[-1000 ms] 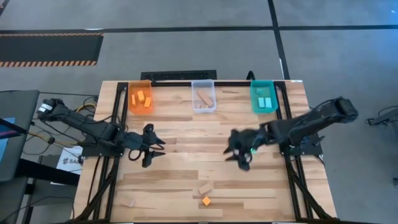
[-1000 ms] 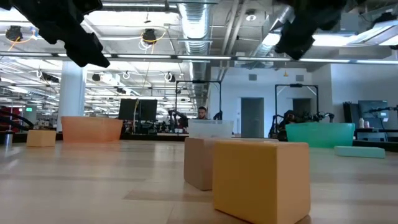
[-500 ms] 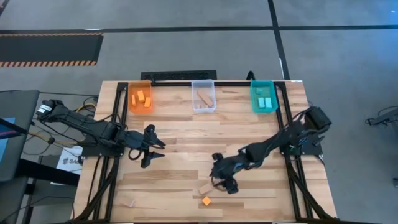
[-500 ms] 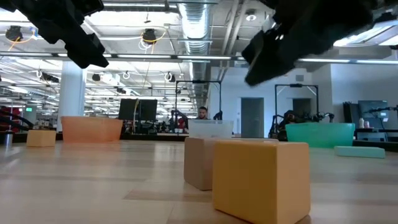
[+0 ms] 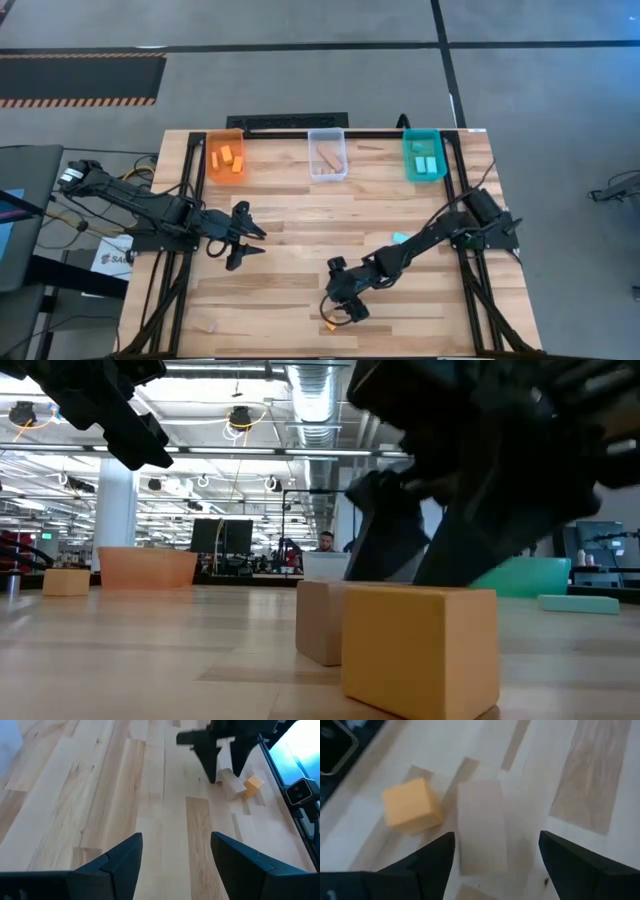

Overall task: Sort & place blocks by color
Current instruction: Put the brown arch block into the transparent bin

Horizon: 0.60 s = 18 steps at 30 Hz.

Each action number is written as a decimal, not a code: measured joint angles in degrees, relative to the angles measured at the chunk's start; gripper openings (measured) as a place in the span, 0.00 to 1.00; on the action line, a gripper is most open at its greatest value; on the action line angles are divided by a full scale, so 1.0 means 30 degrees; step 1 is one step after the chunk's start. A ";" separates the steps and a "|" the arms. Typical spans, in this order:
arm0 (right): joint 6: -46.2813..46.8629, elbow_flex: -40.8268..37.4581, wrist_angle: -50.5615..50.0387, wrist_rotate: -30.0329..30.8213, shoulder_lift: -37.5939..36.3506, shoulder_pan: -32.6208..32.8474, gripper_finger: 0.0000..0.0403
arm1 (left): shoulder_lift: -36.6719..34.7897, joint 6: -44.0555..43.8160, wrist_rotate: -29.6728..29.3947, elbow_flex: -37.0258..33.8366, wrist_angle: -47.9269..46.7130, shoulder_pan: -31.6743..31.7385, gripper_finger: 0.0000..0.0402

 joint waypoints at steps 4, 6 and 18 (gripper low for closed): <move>0.0627 0.0168 -0.0004 0.0128 0.0821 0.0123 0.75 | 0.0000 -0.0126 -0.0007 0.0000 0.0034 0.0000 0.56; 0.1198 0.0294 0.0027 0.0282 0.0907 0.0157 0.72 | 0.0000 -0.0126 -0.0002 0.0000 0.0067 0.0000 0.56; 0.1245 0.0273 -0.5554 0.0456 -0.2351 -0.1078 0.27 | 0.0004 -0.8269 -0.0488 0.0000 0.2155 0.0743 0.56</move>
